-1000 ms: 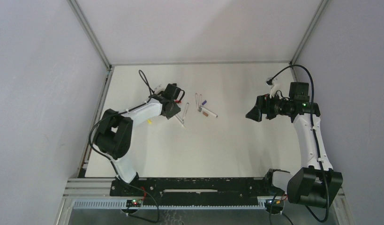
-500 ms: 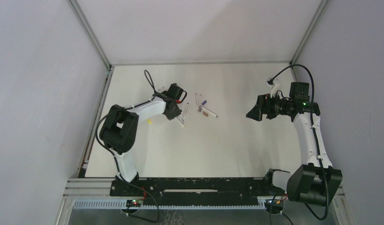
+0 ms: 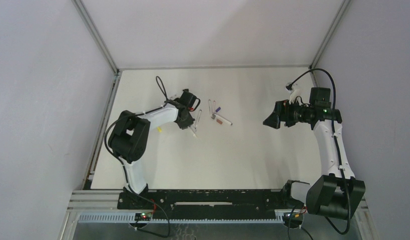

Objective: Insert the pens into the pen caps
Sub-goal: Pick up the pen from the center of the board.

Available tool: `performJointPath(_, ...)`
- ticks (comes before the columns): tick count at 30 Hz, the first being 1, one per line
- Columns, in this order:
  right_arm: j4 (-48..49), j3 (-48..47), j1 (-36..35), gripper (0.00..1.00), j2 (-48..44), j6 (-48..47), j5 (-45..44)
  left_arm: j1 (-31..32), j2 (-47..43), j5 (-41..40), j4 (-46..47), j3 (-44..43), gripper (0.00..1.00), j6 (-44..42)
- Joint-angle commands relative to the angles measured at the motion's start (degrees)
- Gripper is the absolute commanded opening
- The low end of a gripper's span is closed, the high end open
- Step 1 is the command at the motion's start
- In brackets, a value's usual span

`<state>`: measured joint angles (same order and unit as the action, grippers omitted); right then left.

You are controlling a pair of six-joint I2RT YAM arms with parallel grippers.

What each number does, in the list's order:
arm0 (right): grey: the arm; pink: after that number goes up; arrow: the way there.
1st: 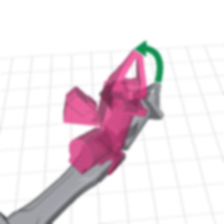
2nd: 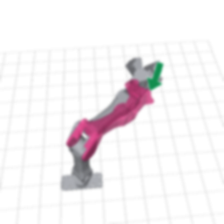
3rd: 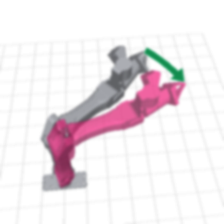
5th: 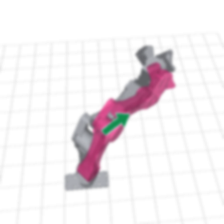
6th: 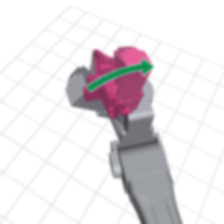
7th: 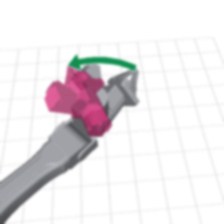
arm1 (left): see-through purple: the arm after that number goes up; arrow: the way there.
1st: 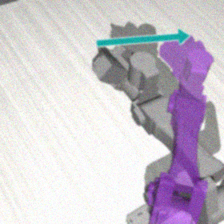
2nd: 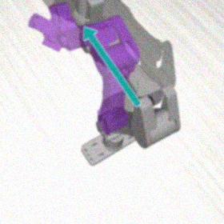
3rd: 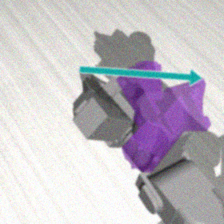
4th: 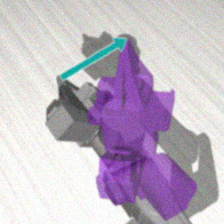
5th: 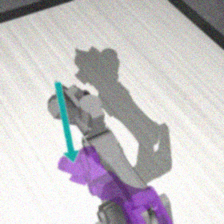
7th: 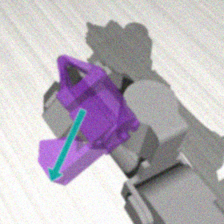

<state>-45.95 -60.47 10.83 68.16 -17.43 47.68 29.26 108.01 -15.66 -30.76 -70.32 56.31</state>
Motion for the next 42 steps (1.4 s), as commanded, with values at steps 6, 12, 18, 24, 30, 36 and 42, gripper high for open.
performJointPath(6,1.4,0.0,0.5,0.94,-0.5,0.9,1.1,0.5,-1.7,1.4,-1.8,3.4,0.24,-2.8)
performJointPath(12,1.5,0.0,0.5,0.94,-0.6,1.0,1.7,0.5,-3.7,1.4,-1.7,8.1,0.24,-3.8)
performJointPath(18,1.1,0.0,0.5,0.94,-1.2,1.0,2.2,0.7,-5.7,1.2,-2.6,10.7,0.17,-7.0)
performJointPath(24,1.1,0.7,0.4,0.94,-2.0,0.8,3.0,1.1,-12.1,0.1,-3.4,14.2,0.1,-9.6)
performJointPath(30,0.9,1.1,-0.3,0.94,-2.5,0.7,3.7,1.6,-18.9,-1.0,-2.8,16.3,0.09,-11.7)
performJointPath(36,1.0,1.1,-1.2,0.94,-2.4,0.7,4.1,1.9,-18.1,-1.7,-3.4,17.1,0.11,-12.4)
performJointPath(42,1.2,1.4,-1.3,0.94,-2.6,0.8,4.1,1.9,-16.5,-1.1,-2.1,18.5,0.12,-12.4)
